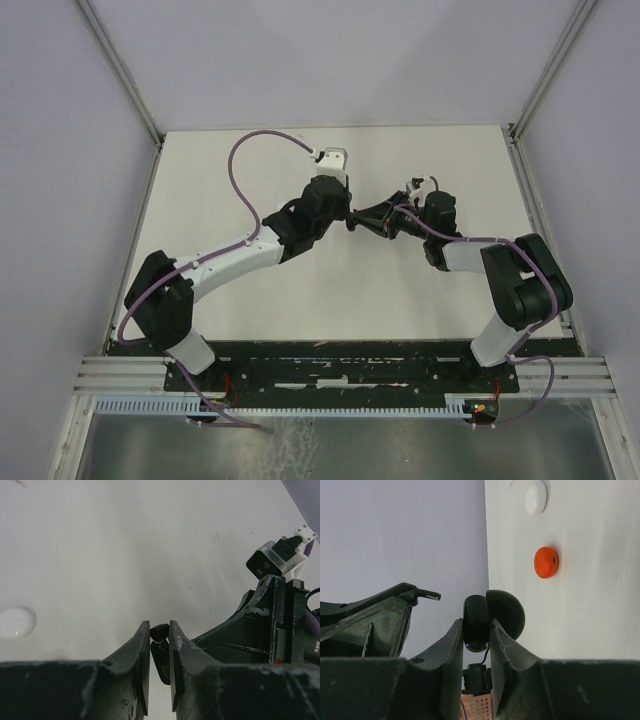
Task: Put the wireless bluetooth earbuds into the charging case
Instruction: Place the earbud in the charging case.
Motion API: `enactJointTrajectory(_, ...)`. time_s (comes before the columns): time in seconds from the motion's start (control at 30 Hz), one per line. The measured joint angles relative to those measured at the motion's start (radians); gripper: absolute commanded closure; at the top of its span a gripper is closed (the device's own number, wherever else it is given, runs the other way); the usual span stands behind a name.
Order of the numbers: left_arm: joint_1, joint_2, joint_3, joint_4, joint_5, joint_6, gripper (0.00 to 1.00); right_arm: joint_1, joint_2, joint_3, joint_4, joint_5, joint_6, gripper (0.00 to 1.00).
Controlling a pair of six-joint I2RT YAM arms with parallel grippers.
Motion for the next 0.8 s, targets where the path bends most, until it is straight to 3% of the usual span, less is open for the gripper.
enactJointTrajectory(0.8, -0.062, -0.039, -0.183, 0.174, -0.069, 0.06, 0.97, -0.026, 0.032, 0.0, 0.026, -0.083, -0.021, 0.95)
